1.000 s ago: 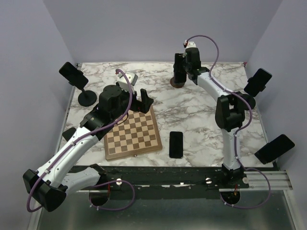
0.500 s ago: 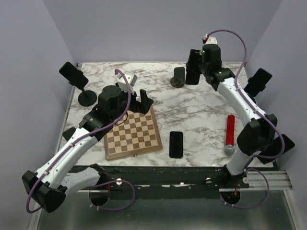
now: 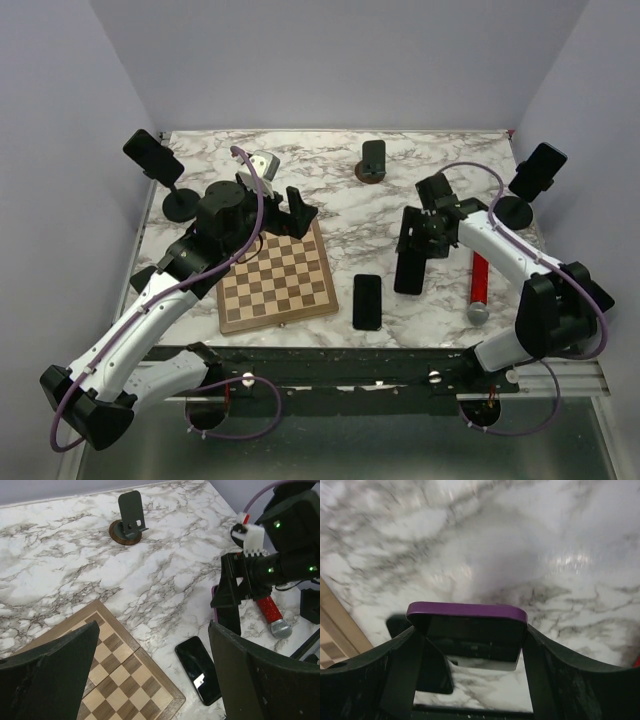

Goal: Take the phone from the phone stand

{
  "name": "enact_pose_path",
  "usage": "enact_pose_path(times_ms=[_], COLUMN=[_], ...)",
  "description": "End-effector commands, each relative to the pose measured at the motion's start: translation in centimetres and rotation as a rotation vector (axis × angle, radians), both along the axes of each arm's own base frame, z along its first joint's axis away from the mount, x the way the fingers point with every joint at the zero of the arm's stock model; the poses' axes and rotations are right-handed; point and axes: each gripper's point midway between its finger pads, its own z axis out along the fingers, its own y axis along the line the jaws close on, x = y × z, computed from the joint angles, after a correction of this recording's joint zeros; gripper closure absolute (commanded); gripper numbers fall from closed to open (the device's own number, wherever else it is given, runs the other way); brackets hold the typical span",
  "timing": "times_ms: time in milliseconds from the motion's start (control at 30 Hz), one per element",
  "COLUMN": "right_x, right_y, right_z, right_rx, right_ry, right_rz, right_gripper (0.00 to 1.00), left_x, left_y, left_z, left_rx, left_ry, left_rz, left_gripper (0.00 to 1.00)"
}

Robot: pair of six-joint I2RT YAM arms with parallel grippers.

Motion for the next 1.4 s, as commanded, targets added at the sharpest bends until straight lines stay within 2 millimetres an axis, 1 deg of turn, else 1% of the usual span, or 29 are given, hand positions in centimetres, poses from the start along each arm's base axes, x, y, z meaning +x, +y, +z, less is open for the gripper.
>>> enact_pose_path(times_ms=[0, 33, 100, 167, 300, 333, 400, 467, 567, 667, 700, 800, 967, 1167, 1367], right_x=[-5.9, -6.4, -7.1, -7.7, -8.7, -8.9, -9.2, -9.2, -8.7, -8.3, -8.2, -8.0, -8.1, -7.8, -7.8], right_y=[0.0, 0.0, 0.9, 1.7, 2.7, 2.7, 2.1, 1.8, 2.0, 1.3, 0.7, 0.2, 1.3, 2.6, 2.7], right_z=[-2.4, -2.7, -3.0, -3.8, -5.6, -6.1, -6.9, -7.3, -7.7, -8.1, -8.4, -8.9, -10.0, -9.8, -9.4], right_rx=[0.038, 0.044, 0.106, 0.159, 0.161, 0.145, 0.085, 0.057, 0.06, 0.01, -0.032, -0.069, -0.054, -0.016, -0.009], right_ry=[0.215, 0.231, 0.244, 0.265, 0.301, 0.309, 0.318, 0.315, 0.291, 0.289, 0.286, 0.283, 0.3, 0.293, 0.285], right_rz=[-0.016, -0.029, -0.04, -0.057, -0.059, -0.056, -0.058, -0.058, -0.04, -0.03, -0.032, -0.027, 0.008, 0.02, 0.016], right_gripper=[0.99, 0.99, 0.99, 0.99, 0.99, 0.99, 0.99, 0.99, 0.99, 0.99, 0.99, 0.95, 0.92, 0.88, 0.72], left_x=[-0.5, -0.5, -0.3, -0.3, -0.3, -0.3, -0.3, -0.3, -0.4, -0.4, -0.4, -0.4, -0.2, 0.0, 0.1], left_y=[0.2, 0.2, 0.2, 0.2, 0.0, 0.0, 0.0, 0.0, 0.0, 0.1, 0.1, 0.0, 0.0, -0.3, -0.3], left_z=[1.6, 1.7, 1.4, 1.4, 1.2, 1.1, 1.1, 1.2, 1.2, 1.2, 1.1, 1.1, 0.8, 0.4, 0.3], left_rx=[-0.029, -0.028, -0.024, -0.024, -0.026, -0.025, -0.024, -0.026, -0.029, -0.028, -0.028, -0.028, -0.023, -0.019, -0.015], left_ry=[-0.021, -0.021, -0.017, -0.016, -0.013, -0.011, -0.01, -0.01, -0.01, -0.01, -0.01, -0.01, -0.003, 0.011, 0.012], left_rz=[-0.011, -0.011, -0.005, -0.006, -0.011, -0.011, -0.011, -0.011, -0.015, -0.01, -0.009, -0.01, -0.009, -0.015, -0.01], left_gripper=[0.02, 0.02, 0.02, 0.01, 0.02, 0.01, 0.02, 0.01, 0.02, 0.01, 0.02, 0.01, 0.01, 0.01, 0.02])
